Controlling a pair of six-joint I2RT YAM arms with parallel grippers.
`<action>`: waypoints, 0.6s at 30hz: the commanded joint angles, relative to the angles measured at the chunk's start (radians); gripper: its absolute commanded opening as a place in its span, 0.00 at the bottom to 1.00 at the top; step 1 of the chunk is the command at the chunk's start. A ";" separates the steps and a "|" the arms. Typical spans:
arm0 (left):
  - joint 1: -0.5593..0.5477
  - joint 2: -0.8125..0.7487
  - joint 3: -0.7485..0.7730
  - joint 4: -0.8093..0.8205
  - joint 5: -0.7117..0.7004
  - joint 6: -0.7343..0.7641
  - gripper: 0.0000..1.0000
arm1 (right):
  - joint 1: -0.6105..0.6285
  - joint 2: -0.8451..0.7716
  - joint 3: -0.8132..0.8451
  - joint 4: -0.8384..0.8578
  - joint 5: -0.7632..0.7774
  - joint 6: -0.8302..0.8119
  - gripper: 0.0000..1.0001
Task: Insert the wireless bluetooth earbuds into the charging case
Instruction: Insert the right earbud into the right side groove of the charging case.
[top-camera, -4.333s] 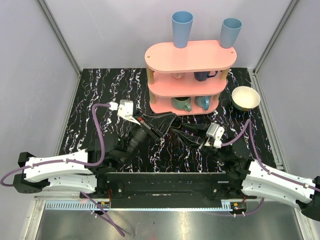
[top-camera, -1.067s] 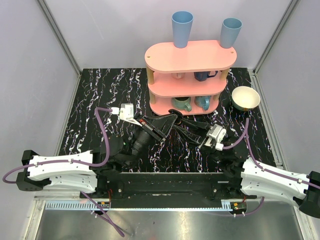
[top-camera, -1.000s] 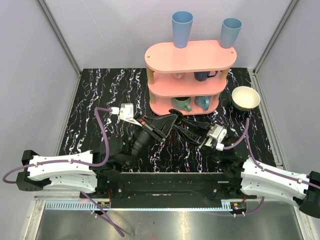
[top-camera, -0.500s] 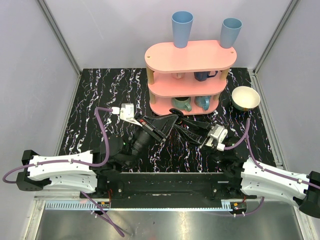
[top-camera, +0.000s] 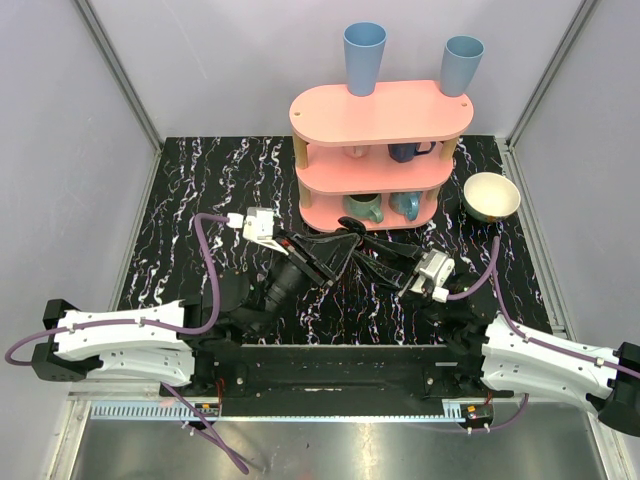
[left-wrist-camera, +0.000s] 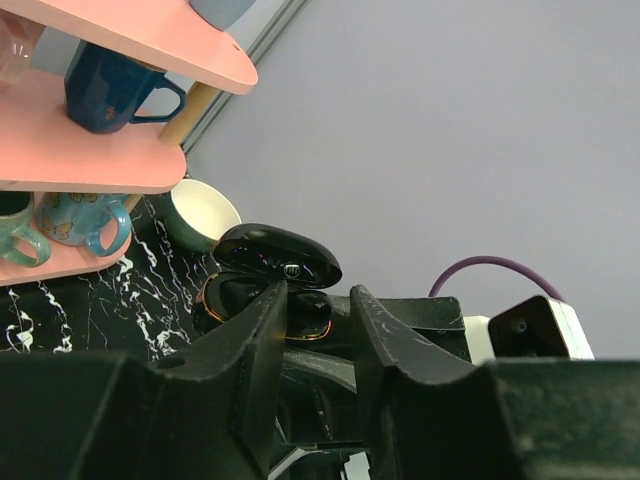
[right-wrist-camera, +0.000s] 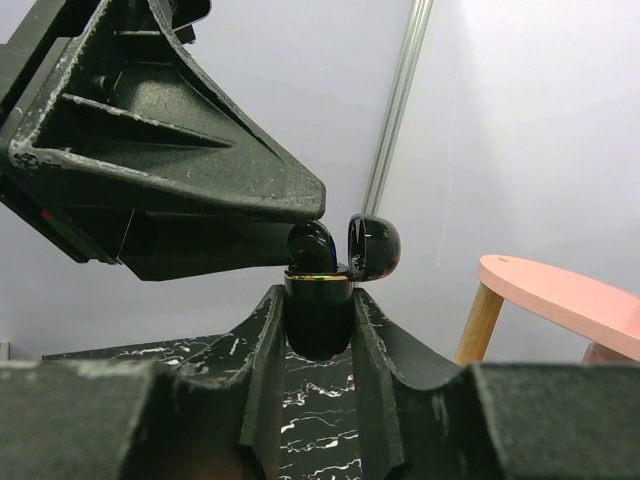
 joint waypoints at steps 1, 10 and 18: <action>0.002 0.004 0.030 -0.050 -0.021 0.035 0.39 | 0.005 -0.029 0.028 0.099 -0.009 -0.015 0.00; 0.003 -0.005 0.030 -0.039 -0.015 0.063 0.49 | 0.005 -0.030 0.025 0.104 -0.009 -0.012 0.00; 0.003 -0.008 0.034 -0.003 0.004 0.115 0.53 | 0.005 -0.021 0.022 0.109 -0.015 -0.013 0.00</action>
